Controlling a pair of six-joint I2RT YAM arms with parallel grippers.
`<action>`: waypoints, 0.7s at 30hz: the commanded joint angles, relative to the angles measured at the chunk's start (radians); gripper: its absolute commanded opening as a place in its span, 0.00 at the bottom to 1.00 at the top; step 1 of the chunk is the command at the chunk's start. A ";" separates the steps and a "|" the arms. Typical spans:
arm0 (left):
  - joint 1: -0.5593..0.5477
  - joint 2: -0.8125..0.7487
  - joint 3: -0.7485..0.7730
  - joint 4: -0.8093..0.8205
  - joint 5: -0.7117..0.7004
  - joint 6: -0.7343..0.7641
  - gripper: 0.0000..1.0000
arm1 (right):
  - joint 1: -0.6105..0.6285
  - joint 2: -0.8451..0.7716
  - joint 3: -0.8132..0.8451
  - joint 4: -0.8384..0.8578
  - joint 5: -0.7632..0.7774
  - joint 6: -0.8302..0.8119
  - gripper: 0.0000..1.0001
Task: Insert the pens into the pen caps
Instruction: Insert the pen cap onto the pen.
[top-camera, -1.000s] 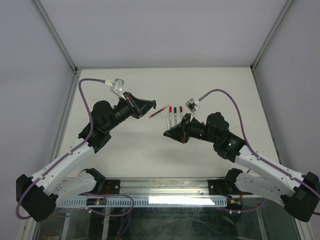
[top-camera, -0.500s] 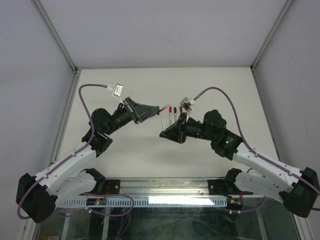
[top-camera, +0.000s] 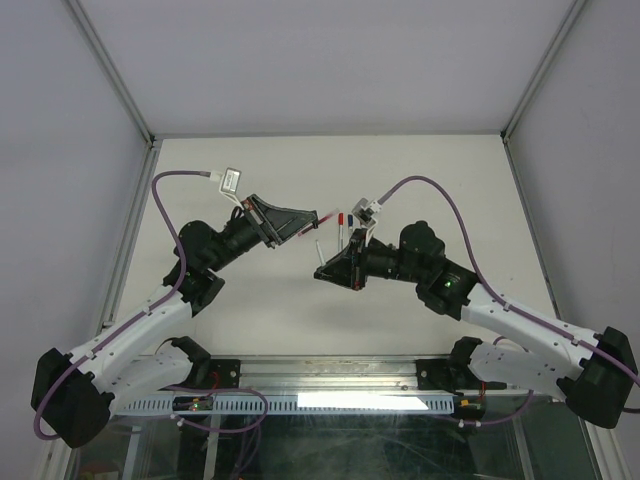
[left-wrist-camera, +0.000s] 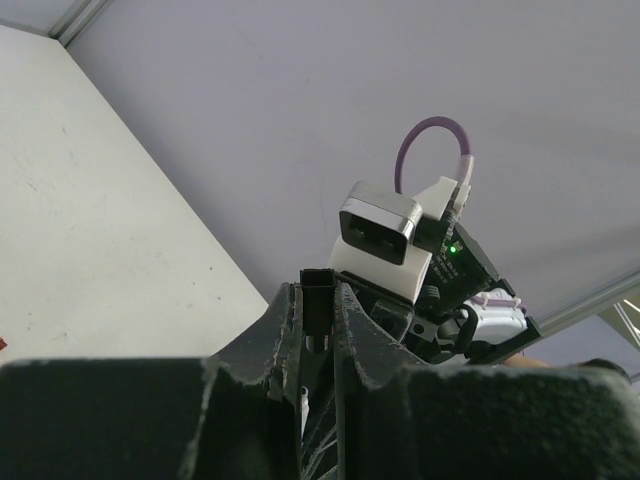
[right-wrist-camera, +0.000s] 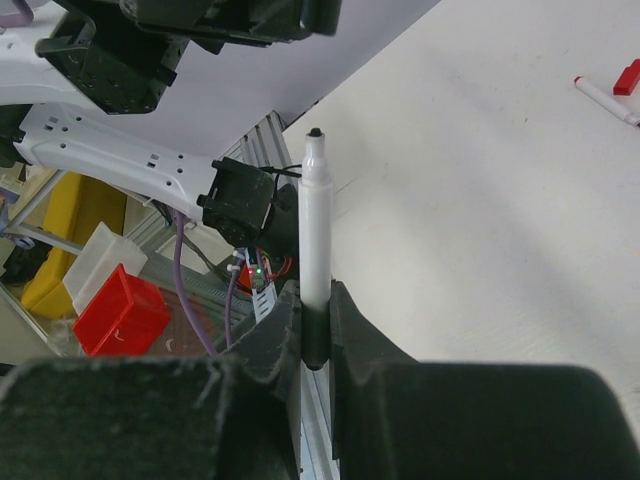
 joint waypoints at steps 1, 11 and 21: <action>0.005 -0.013 0.010 0.064 0.018 -0.005 0.00 | 0.007 -0.021 0.052 0.075 0.028 -0.023 0.00; 0.006 0.009 0.007 0.077 0.037 -0.008 0.00 | 0.007 -0.025 0.053 0.074 0.048 -0.018 0.00; 0.005 0.015 0.000 0.082 0.045 -0.010 0.00 | 0.007 -0.036 0.056 0.067 0.065 -0.017 0.00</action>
